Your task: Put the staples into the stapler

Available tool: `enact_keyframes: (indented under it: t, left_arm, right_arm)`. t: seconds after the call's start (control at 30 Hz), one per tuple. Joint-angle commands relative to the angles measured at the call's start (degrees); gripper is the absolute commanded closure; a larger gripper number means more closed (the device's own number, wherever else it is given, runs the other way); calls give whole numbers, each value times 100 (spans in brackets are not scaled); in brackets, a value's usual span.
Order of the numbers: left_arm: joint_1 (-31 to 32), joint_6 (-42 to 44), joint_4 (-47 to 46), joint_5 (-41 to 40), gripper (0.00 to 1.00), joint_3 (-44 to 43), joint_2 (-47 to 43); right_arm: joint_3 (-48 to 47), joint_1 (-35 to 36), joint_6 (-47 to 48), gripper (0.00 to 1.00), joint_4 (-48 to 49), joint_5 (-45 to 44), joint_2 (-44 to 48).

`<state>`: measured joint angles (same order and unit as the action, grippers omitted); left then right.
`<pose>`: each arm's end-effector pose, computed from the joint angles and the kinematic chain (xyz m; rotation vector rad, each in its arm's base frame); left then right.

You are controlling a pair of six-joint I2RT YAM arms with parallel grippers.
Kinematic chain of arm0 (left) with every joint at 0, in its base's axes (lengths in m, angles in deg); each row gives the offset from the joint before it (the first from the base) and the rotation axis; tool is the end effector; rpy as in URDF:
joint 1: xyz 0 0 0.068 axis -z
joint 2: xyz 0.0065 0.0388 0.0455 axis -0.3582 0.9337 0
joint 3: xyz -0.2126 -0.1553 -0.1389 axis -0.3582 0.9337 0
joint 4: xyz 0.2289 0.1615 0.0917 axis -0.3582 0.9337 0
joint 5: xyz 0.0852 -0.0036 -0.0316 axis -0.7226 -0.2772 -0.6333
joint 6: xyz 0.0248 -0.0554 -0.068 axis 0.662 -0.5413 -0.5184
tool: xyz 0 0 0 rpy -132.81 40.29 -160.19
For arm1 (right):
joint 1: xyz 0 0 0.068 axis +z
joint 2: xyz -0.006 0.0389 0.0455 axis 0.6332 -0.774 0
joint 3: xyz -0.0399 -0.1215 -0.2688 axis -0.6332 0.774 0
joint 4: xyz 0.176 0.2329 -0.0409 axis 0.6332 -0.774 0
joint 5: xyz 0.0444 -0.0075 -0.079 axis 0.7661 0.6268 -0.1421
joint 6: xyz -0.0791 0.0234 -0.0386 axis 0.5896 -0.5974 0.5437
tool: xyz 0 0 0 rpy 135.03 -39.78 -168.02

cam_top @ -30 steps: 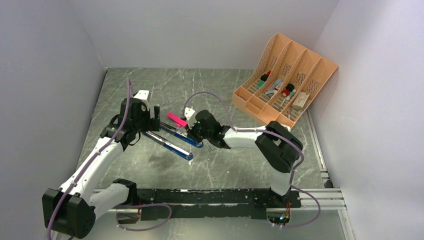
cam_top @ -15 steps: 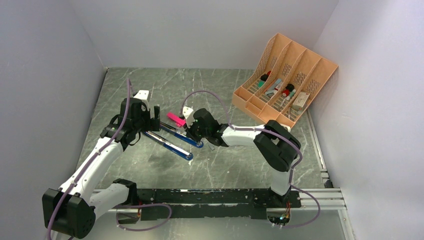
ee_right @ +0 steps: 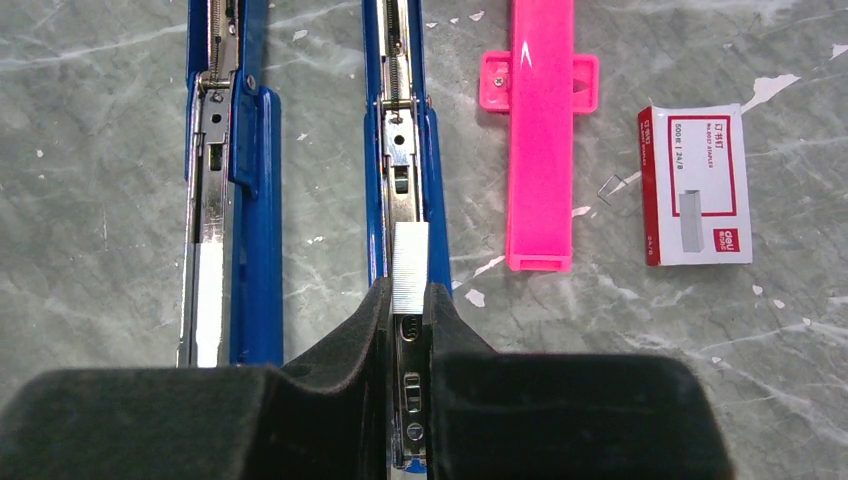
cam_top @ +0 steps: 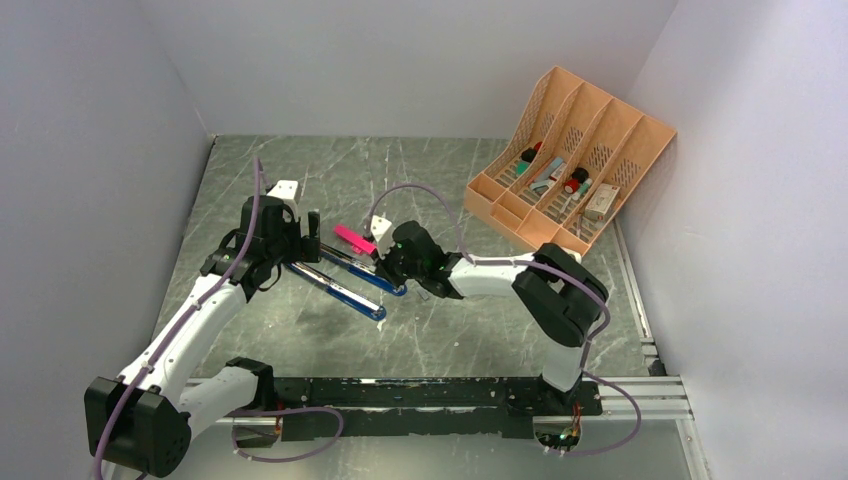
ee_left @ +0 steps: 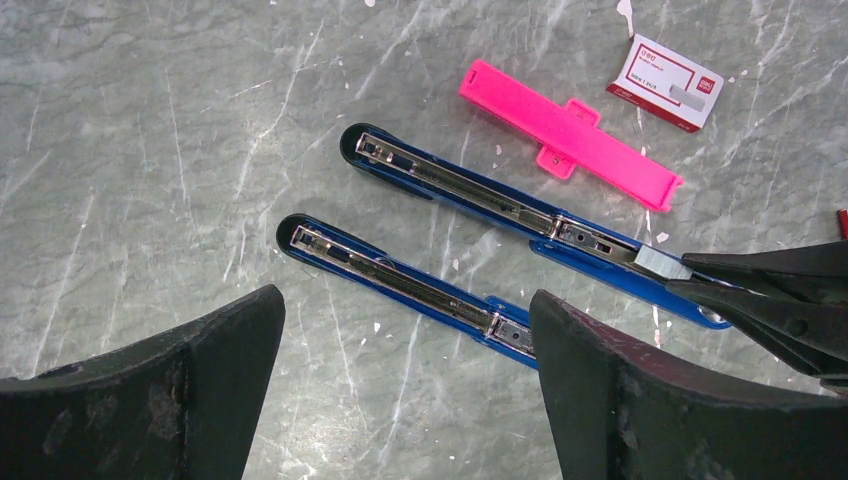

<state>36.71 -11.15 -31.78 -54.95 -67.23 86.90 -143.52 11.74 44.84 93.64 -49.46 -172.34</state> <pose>0.2677 -0.0650 0.2580 0.0497 2.2399 -0.1044 0.2746 0.3558 0.1366 -1.1020 1.9149 0.5944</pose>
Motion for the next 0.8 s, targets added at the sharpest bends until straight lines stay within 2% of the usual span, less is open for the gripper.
enact_keyframes:
  t: [0.0,0.77]
  left_arm:
    - [-8,58,-157,127,4,-35,-94]
    - [-8,57,-159,129,3,-30,-100]
  right_arm:
    - [135,-31,10,100,286,0,239]
    - [-9,-27,-23,100,114,74,86]
